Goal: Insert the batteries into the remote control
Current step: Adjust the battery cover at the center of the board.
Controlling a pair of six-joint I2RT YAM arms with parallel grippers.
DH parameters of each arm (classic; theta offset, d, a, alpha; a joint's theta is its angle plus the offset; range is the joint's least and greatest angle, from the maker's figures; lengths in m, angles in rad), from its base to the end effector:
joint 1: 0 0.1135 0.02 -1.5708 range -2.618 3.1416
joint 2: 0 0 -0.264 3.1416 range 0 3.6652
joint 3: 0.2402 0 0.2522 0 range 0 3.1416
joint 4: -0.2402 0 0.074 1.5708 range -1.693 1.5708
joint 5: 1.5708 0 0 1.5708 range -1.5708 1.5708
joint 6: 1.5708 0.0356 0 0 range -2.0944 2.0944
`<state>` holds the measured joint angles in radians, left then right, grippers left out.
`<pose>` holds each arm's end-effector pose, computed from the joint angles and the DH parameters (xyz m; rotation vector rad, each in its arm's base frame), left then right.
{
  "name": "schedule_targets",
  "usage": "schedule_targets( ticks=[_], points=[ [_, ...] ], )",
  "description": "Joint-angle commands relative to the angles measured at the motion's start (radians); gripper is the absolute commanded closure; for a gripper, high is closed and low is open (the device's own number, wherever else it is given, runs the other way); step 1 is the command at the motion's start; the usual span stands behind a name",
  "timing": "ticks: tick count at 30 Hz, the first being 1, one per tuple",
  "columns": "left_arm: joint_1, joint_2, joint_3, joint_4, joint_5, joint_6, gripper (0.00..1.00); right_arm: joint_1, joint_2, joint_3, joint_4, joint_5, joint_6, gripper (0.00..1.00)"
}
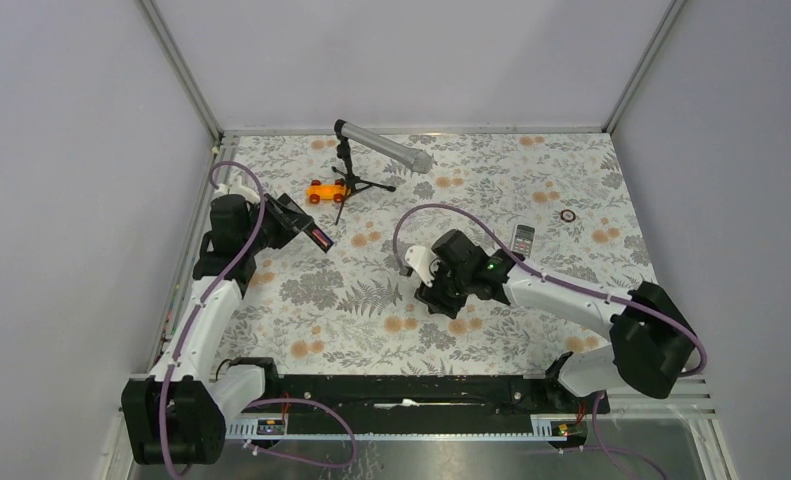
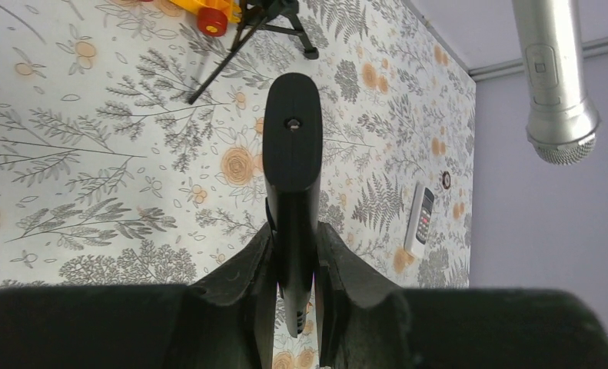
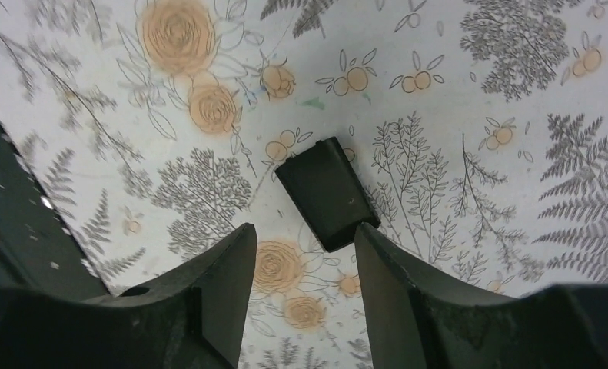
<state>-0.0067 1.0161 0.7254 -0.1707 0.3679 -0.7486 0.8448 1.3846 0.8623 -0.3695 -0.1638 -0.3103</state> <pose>0.2287 -0.0143 0.2775 -0.5333 2.0361 -0.8393 0.1828 0.2147 0.2178 -1.4227 2.0507 0.4302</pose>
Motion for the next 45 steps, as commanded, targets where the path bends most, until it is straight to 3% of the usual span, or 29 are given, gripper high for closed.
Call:
schedule_targets(
  ticks=[1, 11, 20, 27, 33, 37, 40, 43, 45],
  points=[
    [0.04, -0.005, 0.059, 0.019, -0.014, 0.022, 1.0, 0.028, 0.057, -0.015, -0.054, -0.01, -0.342, 0.42],
    [0.063, 0.009, 0.05, 0.038, 0.009, 0.005, 1.0, 0.036, 0.158, -0.018, -0.031, 0.082, -0.469, 0.54],
    [0.069, 0.031, 0.052, 0.054, 0.027, 0.003, 1.0, 0.036, 0.204, -0.037, 0.006, 0.116, -0.481, 0.54],
    [0.071, 0.036, 0.051, 0.064, 0.031, 0.0, 1.0, 0.036, 0.327, 0.067, 0.007, 0.26, -0.231, 0.8],
    [0.074, 0.041, 0.057, 0.066, 0.034, -0.001, 1.0, 0.034, 0.436, 0.22, -0.013, 0.374, 0.164, 0.86],
    [0.076, 0.044, 0.065, 0.062, 0.035, -0.001, 1.0, 0.034, 0.468, 0.296, -0.043, 0.431, 0.419, 0.86],
    [0.075, 0.047, 0.072, 0.059, 0.034, -0.001, 1.0, 0.034, 0.43, 0.304, -0.032, 0.418, 0.483, 0.72],
    [0.077, 0.049, 0.075, 0.06, 0.035, 0.0, 1.0, 0.034, 0.363, 0.287, -0.004, 0.378, 0.386, 0.57],
    [0.077, 0.054, 0.076, 0.063, 0.035, -0.001, 1.0, 0.034, 0.33, 0.259, 0.01, 0.296, 0.21, 0.52]
  ],
)
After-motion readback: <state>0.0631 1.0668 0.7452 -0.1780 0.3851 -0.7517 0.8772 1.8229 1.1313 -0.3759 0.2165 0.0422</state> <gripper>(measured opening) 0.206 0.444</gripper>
